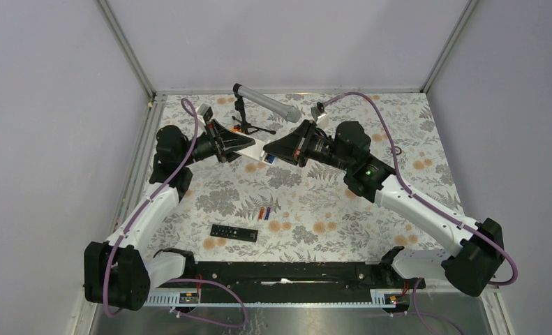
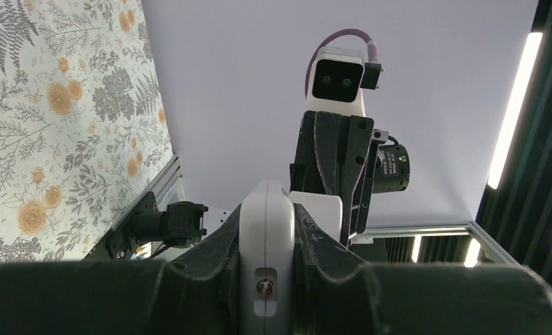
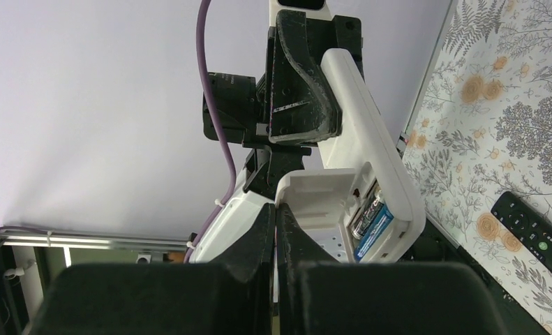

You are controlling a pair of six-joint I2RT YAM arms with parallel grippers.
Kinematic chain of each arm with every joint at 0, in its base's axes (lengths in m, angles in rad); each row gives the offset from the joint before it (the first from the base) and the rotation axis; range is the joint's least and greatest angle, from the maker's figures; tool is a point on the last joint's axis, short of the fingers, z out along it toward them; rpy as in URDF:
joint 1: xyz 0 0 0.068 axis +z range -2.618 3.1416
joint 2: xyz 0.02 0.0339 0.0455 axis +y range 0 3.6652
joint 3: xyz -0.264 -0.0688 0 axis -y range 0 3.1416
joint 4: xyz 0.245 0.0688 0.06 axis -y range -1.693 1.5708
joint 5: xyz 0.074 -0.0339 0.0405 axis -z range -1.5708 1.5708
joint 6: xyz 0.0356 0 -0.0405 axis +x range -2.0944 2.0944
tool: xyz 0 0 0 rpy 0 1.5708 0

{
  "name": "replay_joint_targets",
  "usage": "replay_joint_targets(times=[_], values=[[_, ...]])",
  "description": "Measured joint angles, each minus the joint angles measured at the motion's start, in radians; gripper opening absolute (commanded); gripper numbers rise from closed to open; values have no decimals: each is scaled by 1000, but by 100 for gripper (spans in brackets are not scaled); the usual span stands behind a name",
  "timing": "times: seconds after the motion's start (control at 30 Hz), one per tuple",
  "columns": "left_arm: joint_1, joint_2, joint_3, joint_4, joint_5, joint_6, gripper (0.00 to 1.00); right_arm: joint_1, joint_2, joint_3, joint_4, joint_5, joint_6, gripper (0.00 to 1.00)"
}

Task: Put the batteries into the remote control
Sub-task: Load the battery cover into the remote control.

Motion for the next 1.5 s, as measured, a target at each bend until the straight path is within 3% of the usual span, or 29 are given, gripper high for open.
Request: replay_joint_targets(times=[1.5], values=[[18,46,-2,167,58,-160,0,-29,14,-53,183,-60,61,2]])
